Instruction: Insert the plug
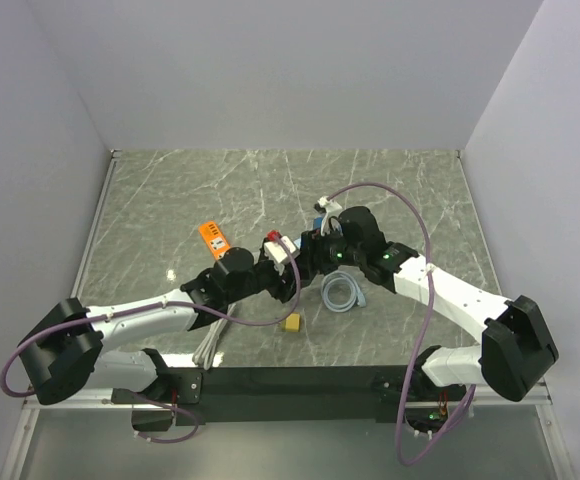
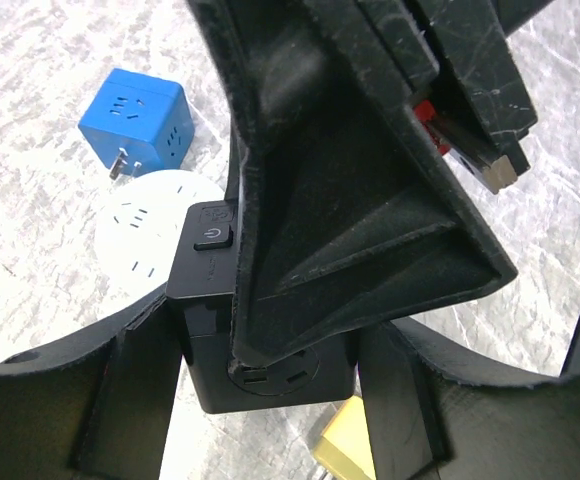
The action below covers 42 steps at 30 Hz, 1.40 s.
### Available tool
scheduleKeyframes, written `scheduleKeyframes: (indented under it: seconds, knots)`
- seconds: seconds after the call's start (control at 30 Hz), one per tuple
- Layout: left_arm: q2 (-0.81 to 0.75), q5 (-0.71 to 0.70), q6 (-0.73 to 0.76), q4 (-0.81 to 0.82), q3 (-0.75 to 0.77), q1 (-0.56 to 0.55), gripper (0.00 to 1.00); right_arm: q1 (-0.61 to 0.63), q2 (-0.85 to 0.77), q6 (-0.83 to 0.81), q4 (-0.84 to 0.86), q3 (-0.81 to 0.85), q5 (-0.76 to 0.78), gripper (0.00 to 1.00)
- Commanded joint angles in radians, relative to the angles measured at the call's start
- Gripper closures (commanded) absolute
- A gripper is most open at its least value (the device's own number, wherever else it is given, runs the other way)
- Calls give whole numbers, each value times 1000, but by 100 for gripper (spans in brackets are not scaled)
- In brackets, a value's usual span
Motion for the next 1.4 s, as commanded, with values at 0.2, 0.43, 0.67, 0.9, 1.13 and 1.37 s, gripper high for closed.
scheduleKeyframes:
  seconds: [0.2,0.43,0.67,0.9,1.13,1.37]
  knots:
    - [-94,-58,-34,143,-38,5,20,-81,5,31,33,50,159,100]
    - [-107,-89,-59,151,-63,8,10,-89,-4,14,102,33,245,100]
    - [-72,-101,-216,123,-50,112,20,-86,-67,-29,179,-50,348,100]
    - [50,-21,-375,106,23,206,23,-72,-62,-50,246,-94,383,100]
    - [213,-13,-441,94,106,218,25,-26,-29,-53,272,-99,449,100]
    - [326,-33,-490,73,144,255,31,25,22,-50,271,-103,538,100]
